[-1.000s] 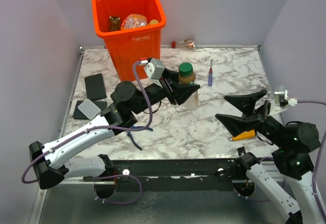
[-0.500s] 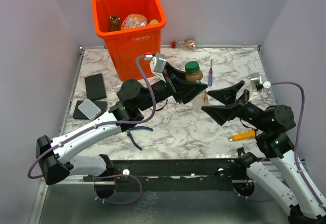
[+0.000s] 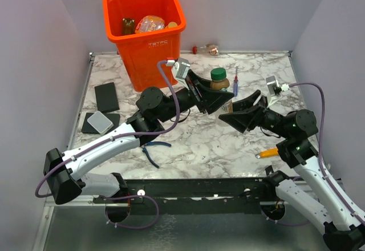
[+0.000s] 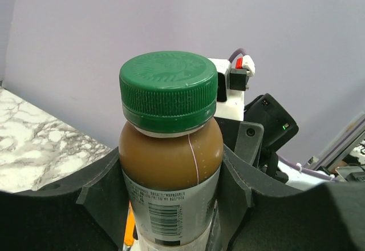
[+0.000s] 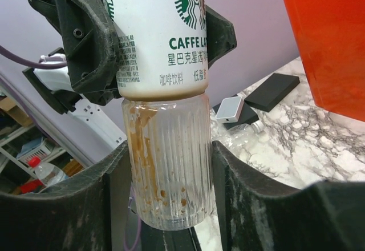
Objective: Put the plastic bottles in the bin
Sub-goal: Pick up the plastic bottle from the corner of the board.
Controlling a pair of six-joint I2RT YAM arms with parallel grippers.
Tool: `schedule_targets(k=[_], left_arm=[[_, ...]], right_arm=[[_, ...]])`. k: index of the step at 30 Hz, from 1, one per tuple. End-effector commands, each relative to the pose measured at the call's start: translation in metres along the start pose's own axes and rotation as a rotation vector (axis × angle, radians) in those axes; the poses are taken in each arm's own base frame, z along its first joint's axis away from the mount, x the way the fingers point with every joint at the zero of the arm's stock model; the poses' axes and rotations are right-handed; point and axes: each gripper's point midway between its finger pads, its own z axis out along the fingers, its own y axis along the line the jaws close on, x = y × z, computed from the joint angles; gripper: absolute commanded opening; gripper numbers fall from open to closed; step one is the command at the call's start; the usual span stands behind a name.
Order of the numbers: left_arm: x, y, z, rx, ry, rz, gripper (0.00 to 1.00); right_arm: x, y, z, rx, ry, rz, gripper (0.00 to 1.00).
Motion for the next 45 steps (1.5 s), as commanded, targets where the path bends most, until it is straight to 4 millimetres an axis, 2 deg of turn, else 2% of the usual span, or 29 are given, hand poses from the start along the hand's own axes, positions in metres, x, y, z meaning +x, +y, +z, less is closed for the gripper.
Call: schedule_targets(k=[1, 2, 3, 6, 8, 10, 12, 16, 18, 22, 27, 29, 34, 36, 41, 42, 43, 45], left_arm=[[-0.004, -0.011, 0.004, 0.052, -0.012, -0.016, 0.05], [-0.004, -0.011, 0.004, 0.051, -0.012, -0.009, 0.1], [-0.004, -0.01, 0.003, 0.049, -0.013, -0.004, 0.2], [-0.004, -0.009, 0.003, 0.042, -0.018, 0.012, 0.62], [-0.007, -0.007, 0.0, 0.029, -0.03, 0.029, 0.85], [-0.014, -0.004, -0.005, 0.003, -0.057, 0.058, 0.96], [-0.026, 0.001, -0.011, -0.045, -0.101, 0.096, 0.99], [-0.054, 0.011, -0.017, -0.128, -0.151, 0.134, 0.99], [-0.063, 0.015, -0.017, -0.145, -0.148, 0.137, 0.96], [-0.072, 0.023, -0.017, -0.149, -0.144, 0.106, 0.8], [-0.07, 0.03, -0.015, -0.137, -0.124, 0.066, 0.61], [-0.066, 0.028, -0.012, -0.114, -0.102, 0.059, 0.62], [-0.056, 0.025, -0.007, -0.07, -0.056, 0.047, 0.79], [-0.054, 0.024, -0.006, -0.063, -0.048, 0.046, 0.79], [-0.05, 0.024, -0.005, -0.052, -0.03, 0.04, 0.6], [-0.049, 0.023, -0.004, -0.045, -0.025, 0.039, 0.53], [-0.046, 0.022, -0.004, -0.035, -0.014, 0.036, 0.44], [-0.044, 0.02, -0.002, -0.018, -0.001, 0.035, 0.15]], right_arm=[[0.009, 0.001, 0.002, -0.035, 0.031, 0.01, 0.48], [0.01, 0.001, 0.002, -0.032, 0.035, 0.003, 0.46], [0.01, 0.001, 0.001, -0.031, 0.034, -0.002, 0.44], [0.01, 0.0, 0.001, -0.03, 0.034, -0.016, 0.36], [0.011, -0.001, 0.0, -0.028, 0.035, -0.027, 0.33], [0.013, -0.002, -0.001, -0.02, 0.042, -0.044, 0.31], [0.014, -0.003, -0.002, -0.013, 0.049, -0.056, 0.29], [0.016, -0.005, -0.002, -0.008, 0.059, -0.063, 0.27], [0.016, -0.006, -0.002, -0.006, 0.057, -0.065, 0.27], [0.017, -0.007, -0.002, -0.005, 0.059, -0.067, 0.25], [0.018, -0.008, -0.002, -0.004, 0.065, -0.07, 0.24], [0.018, -0.009, -0.002, 0.0, 0.067, -0.072, 0.24], [0.019, -0.01, -0.002, 0.005, 0.071, -0.075, 0.24], [0.019, -0.01, -0.002, 0.006, 0.07, -0.076, 0.24], [0.019, -0.01, -0.001, 0.004, 0.072, -0.078, 0.23], [0.019, -0.011, -0.001, 0.006, 0.072, -0.078, 0.23], [0.019, -0.011, -0.001, 0.006, 0.072, -0.078, 0.23], [0.018, -0.011, -0.001, 0.009, 0.071, -0.079, 0.23]])
